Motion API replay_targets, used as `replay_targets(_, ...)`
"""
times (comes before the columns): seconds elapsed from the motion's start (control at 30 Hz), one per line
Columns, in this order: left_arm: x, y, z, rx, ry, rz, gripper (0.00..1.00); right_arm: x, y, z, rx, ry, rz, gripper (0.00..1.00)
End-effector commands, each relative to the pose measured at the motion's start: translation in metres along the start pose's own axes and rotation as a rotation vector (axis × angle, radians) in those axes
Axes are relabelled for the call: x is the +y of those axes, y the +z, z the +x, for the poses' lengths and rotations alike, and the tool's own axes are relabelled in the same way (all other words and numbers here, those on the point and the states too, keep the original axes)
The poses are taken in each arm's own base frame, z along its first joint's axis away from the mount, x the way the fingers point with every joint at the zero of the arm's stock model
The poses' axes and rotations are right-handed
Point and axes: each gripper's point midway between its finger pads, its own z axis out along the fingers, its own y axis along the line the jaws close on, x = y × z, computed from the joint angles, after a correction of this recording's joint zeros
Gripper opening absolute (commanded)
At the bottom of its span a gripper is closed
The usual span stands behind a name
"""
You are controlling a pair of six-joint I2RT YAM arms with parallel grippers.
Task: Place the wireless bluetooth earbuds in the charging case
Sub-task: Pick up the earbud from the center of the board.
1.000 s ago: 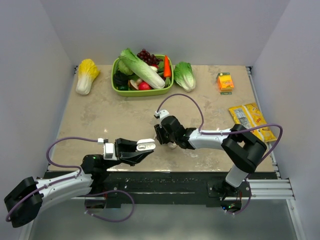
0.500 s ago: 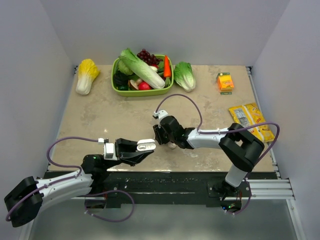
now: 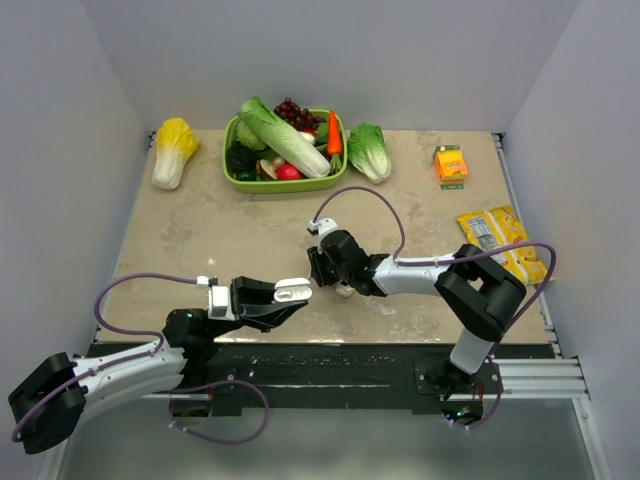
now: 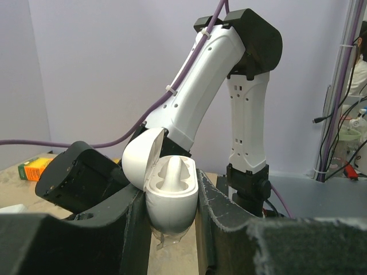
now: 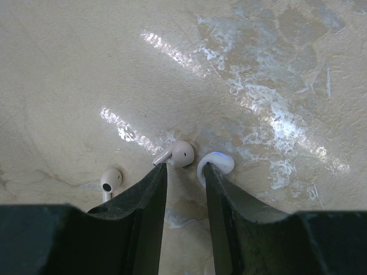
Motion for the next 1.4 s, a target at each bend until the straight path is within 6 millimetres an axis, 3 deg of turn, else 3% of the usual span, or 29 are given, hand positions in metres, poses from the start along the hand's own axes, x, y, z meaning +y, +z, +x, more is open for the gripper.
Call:
replay_targets(0.0, -0.018, -0.030, -0.026, -0.181, 0.077, 0.040, 0.00, -0.017, -0.002, -0.003, -0.007, 0.014, 0.076, 0.37)
replay_targets(1.37, -0.018, -0.030, -0.024, -0.179, 0.068, 0.041, 0.00, -0.052, -0.014, 0.004, 0.008, 0.000, 0.259, 0.17)
